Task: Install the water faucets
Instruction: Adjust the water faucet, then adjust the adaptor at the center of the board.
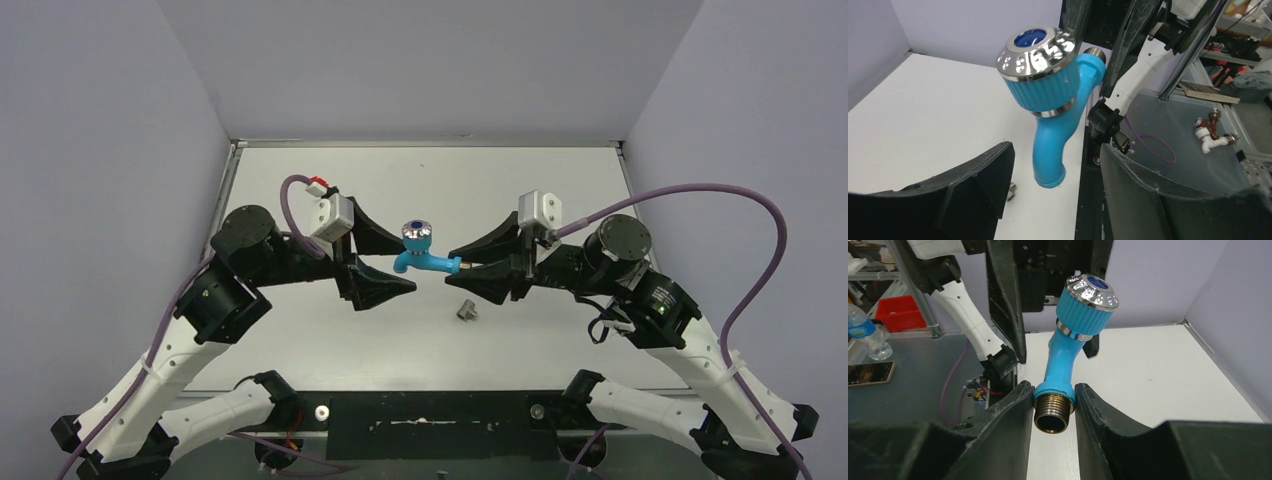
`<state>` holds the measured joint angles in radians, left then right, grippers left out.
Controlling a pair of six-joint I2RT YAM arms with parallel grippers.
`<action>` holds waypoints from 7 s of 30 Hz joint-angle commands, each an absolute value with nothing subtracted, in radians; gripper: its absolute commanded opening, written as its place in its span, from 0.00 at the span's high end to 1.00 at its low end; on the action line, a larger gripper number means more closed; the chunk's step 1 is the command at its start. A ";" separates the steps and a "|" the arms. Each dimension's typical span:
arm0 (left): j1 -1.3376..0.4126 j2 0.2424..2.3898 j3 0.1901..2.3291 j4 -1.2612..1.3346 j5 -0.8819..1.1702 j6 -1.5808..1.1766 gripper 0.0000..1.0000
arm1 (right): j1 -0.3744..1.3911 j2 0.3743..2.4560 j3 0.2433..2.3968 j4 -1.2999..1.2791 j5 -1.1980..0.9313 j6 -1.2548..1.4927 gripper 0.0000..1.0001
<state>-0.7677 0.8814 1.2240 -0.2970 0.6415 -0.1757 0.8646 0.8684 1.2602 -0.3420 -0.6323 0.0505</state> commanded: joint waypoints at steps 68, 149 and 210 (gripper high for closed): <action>-0.765 0.967 1.211 0.110 0.943 -0.374 1.00 | 0.864 0.903 1.258 -0.179 -0.750 0.060 0.44; -0.759 0.933 1.142 -0.062 0.747 -0.252 1.00 | 0.863 0.832 1.253 -0.233 -0.528 0.076 0.37; -0.612 0.913 0.940 -0.357 0.378 -0.298 1.00 | 0.806 1.479 0.760 -0.282 -0.104 0.606 0.16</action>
<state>-0.6182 0.9386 0.9054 -0.3866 0.3729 -0.3038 0.7742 1.4704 0.7315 -0.2794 -0.1509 0.5583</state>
